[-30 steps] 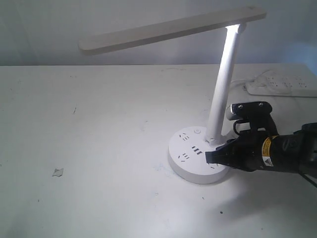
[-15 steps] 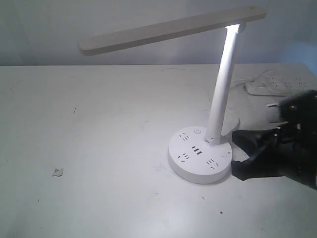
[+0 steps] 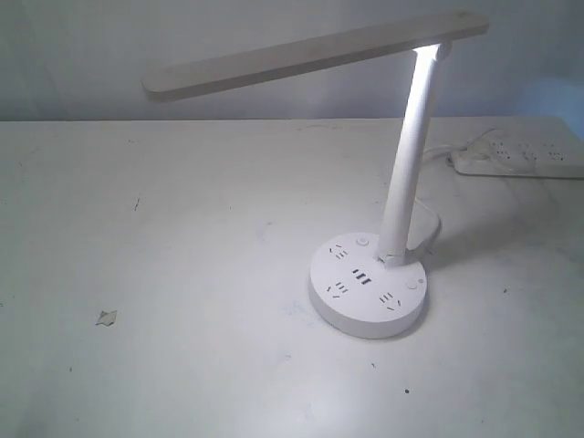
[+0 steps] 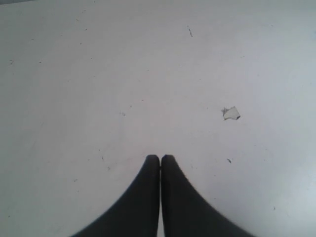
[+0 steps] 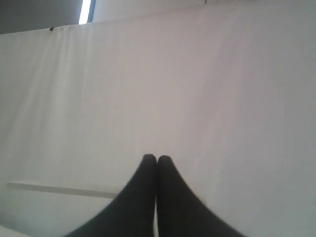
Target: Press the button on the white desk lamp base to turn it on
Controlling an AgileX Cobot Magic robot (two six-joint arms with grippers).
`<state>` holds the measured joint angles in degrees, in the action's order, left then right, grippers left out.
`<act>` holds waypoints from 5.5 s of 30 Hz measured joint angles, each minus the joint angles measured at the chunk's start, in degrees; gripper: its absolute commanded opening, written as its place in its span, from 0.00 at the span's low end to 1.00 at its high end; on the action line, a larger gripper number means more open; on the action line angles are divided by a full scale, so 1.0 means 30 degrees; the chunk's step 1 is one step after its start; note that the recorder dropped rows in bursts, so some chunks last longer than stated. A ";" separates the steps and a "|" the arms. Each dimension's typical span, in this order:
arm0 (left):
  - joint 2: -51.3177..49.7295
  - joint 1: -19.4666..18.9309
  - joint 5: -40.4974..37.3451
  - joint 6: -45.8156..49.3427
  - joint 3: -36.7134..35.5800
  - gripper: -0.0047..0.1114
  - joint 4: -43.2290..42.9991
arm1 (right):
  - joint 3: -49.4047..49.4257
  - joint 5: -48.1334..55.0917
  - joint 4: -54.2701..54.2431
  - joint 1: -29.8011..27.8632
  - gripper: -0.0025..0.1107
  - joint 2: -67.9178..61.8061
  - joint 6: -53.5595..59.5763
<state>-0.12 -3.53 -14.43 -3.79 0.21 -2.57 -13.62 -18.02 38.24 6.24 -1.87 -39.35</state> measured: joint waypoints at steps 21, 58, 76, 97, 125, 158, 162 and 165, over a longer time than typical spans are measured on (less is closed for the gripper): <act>0.0000 0.0000 0.0325 0.0000 0.0000 0.04 -0.0072 | 0.2920 0.6007 -0.1538 0.0029 0.02 0.0541 -0.4379; 0.0000 0.0000 0.0325 0.0000 0.0000 0.04 -0.0072 | 0.4507 0.9916 -0.1105 0.0029 0.02 0.0541 -0.3909; 0.0000 0.0000 0.0325 0.0000 0.0000 0.04 -0.0072 | 0.4507 1.3822 -0.1718 0.0029 0.02 0.0541 -0.6226; 0.0000 0.0000 0.0325 0.0000 0.0000 0.04 -0.0072 | 0.4507 1.3820 -0.1718 0.0029 0.02 0.0541 -0.6257; 0.0000 0.0000 0.0325 0.0000 0.0000 0.04 -0.0072 | 0.4507 1.2972 -1.2249 -0.4706 0.02 0.0541 1.2425; 0.0000 0.0000 0.0325 0.0000 0.0000 0.04 -0.0072 | 0.4507 1.2972 -1.2173 -0.5887 0.02 0.0570 1.2472; 0.0000 0.0000 0.0325 0.0000 0.0000 0.04 -0.0072 | 0.4507 1.2972 -1.2173 -0.5887 0.02 0.0570 1.2472; 0.0000 0.0000 0.0325 0.0000 0.0000 0.04 -0.0072 | 0.4507 1.2972 -1.2173 -0.5887 0.02 0.0570 1.2472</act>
<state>-0.12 -3.53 -13.45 -3.79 0.21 -2.78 -0.10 20.90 1.72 -11.42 -0.16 -1.94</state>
